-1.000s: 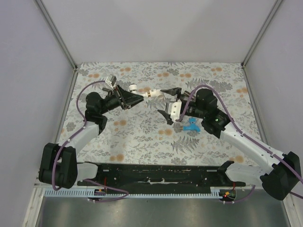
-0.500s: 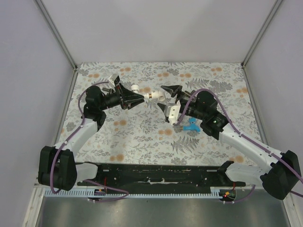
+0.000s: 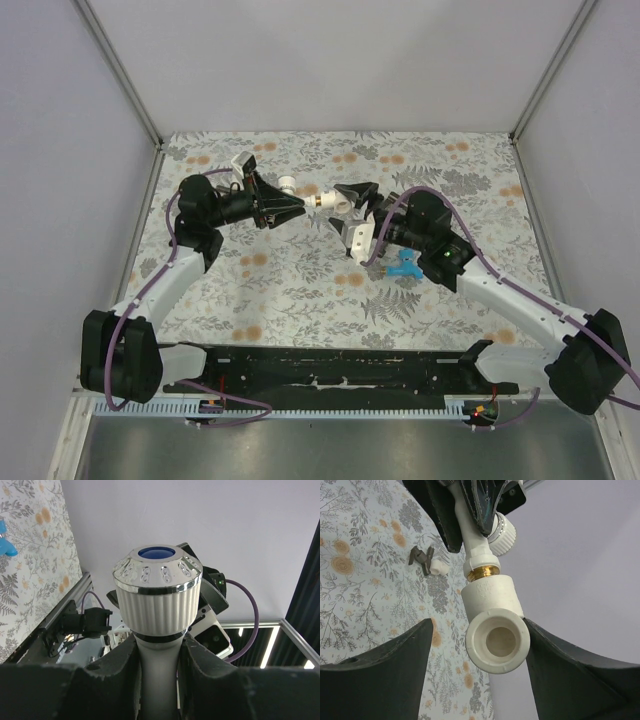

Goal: Install the water faucets

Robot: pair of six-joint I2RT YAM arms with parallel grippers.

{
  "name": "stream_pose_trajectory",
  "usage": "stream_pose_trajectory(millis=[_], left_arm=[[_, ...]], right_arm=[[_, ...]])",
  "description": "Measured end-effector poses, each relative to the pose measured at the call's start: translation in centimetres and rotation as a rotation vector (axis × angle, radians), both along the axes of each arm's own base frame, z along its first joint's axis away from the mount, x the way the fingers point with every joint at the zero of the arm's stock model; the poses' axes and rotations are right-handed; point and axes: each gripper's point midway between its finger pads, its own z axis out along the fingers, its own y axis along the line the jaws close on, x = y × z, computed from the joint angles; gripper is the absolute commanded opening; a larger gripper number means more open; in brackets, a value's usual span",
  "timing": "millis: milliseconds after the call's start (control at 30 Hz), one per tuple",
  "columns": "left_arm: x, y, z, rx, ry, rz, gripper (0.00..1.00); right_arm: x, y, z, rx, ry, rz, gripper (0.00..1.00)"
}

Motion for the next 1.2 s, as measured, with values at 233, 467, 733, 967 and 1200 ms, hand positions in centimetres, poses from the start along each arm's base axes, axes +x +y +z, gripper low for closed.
stream_pose_trajectory(millis=[233, 467, 733, 967, 1200], left_arm=[[-0.3, -0.1, 0.8, -0.002, 0.002, -0.024, 0.02], [-0.3, -0.1, 1.7, -0.003, 0.006, -0.038, 0.02], [-0.2, -0.2, 1.7, 0.0, 0.033, -0.053, 0.02], [-0.3, -0.3, 1.7, 0.005, 0.051, -0.071, 0.02], [-0.3, -0.3, 2.2, 0.005, 0.029, -0.071, 0.02]], right_arm=[[0.3, 0.8, 0.5, 0.007, -0.023, 0.028, 0.72], [-0.1, 1.4, 2.7, 0.025, -0.08, 0.073, 0.69], [-0.5, 1.7, 3.1, 0.023, -0.11, 0.104, 0.56], [-0.8, 1.8, 3.0, 0.007, -0.108, 0.126, 0.0], [-0.9, 1.8, 3.7, 0.023, -0.051, 0.136, 0.0]])
